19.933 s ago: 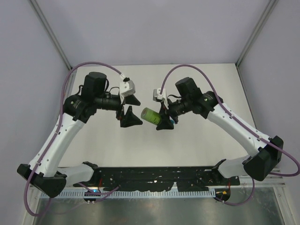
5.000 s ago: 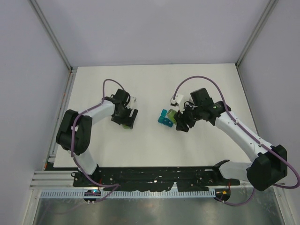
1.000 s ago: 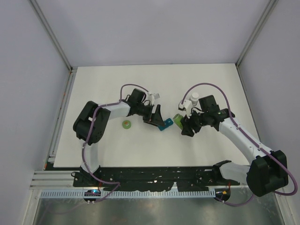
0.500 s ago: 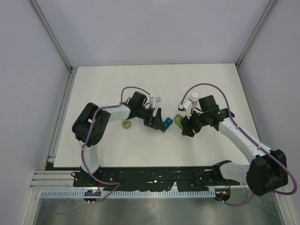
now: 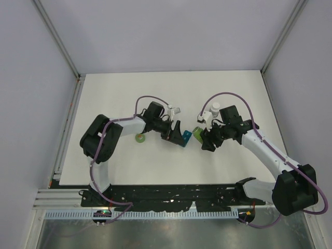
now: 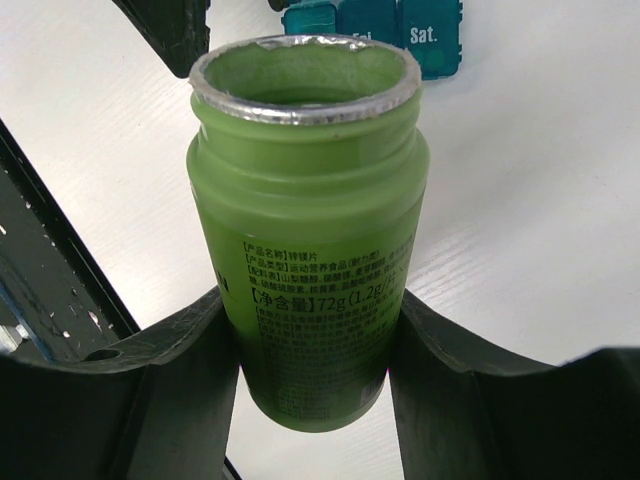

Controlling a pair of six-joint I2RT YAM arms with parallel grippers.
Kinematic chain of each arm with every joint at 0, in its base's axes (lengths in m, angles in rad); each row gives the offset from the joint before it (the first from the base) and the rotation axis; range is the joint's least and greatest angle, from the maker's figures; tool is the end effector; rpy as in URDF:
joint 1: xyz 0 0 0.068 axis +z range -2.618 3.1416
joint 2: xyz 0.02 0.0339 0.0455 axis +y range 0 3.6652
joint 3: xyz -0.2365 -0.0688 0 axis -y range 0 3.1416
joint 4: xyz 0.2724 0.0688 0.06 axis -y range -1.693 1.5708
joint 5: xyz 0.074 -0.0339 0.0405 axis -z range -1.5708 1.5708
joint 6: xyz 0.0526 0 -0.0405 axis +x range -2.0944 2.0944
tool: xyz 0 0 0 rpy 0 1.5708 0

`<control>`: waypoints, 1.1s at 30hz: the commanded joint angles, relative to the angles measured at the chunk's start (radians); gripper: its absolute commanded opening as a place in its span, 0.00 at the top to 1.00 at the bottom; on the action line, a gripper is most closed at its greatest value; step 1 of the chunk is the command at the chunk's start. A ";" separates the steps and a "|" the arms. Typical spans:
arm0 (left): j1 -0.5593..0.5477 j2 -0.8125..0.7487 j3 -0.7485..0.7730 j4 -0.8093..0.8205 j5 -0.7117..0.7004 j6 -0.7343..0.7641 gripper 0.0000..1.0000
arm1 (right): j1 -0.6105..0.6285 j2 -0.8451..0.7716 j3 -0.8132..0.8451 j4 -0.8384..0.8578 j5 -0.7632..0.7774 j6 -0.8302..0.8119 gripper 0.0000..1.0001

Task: Sort the pills into containers
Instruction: Adjust the pill container at the center of the board, then pour the pill into the pill container.

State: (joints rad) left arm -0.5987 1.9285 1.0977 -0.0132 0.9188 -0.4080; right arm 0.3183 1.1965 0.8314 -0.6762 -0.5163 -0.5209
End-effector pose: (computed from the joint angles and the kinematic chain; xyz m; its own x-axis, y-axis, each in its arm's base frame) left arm 0.3078 -0.2606 0.0952 -0.8755 0.3058 -0.3742 0.4694 0.3540 -0.8089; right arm 0.2482 0.1091 0.1891 -0.4577 -0.6065 -0.6501 -0.8494 0.5143 0.1182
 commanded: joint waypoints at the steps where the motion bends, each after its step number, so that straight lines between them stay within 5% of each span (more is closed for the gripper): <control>1: -0.003 -0.034 -0.010 0.038 0.029 0.014 0.16 | -0.007 -0.006 0.000 0.018 -0.004 -0.008 0.94; 20: 0.082 -0.167 -0.025 -0.036 -0.120 0.152 0.10 | -0.005 -0.021 0.011 -0.009 -0.048 -0.039 0.94; 33: 0.039 -0.353 0.117 -0.128 -0.029 0.252 0.02 | 0.076 -0.011 0.156 -0.045 -0.183 -0.050 0.95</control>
State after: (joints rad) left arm -0.5331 1.6249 1.1370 -0.1272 0.8322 -0.1753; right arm 0.3508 1.1965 0.8753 -0.7265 -0.6304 -0.5568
